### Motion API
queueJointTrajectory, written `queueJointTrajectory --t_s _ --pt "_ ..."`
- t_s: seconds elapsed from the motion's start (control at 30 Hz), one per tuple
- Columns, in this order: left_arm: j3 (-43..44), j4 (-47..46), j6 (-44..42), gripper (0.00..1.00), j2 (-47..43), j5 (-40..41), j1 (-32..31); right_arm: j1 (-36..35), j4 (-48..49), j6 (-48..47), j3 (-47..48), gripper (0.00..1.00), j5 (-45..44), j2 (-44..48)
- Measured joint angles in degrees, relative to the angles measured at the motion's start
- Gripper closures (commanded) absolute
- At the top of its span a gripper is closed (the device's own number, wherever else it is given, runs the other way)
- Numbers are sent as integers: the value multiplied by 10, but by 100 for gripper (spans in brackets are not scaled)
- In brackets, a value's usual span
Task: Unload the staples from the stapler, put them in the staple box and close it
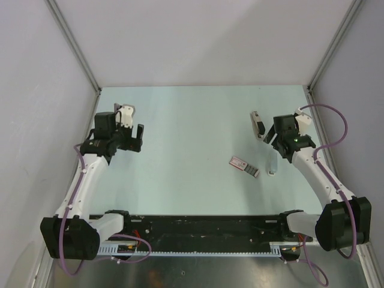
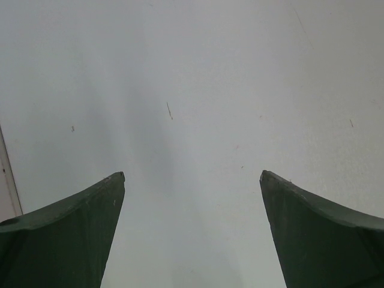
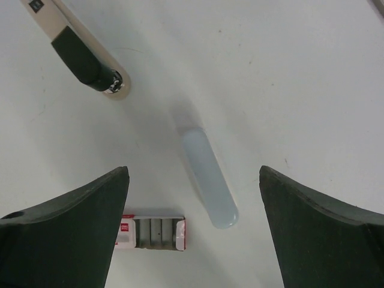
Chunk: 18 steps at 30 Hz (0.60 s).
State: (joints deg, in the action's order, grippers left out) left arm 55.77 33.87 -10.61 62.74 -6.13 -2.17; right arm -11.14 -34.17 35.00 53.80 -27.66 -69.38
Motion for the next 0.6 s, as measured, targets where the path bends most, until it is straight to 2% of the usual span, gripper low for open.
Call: queueJointTrajectory --t_s 0.43,0.6 --pt "14 9 6 1 16 -19 0 16 -4 10 -75 8 -10 16" --pt "17 12 7 0 28 -28 0 14 -2 13 -92 13 -9 14"
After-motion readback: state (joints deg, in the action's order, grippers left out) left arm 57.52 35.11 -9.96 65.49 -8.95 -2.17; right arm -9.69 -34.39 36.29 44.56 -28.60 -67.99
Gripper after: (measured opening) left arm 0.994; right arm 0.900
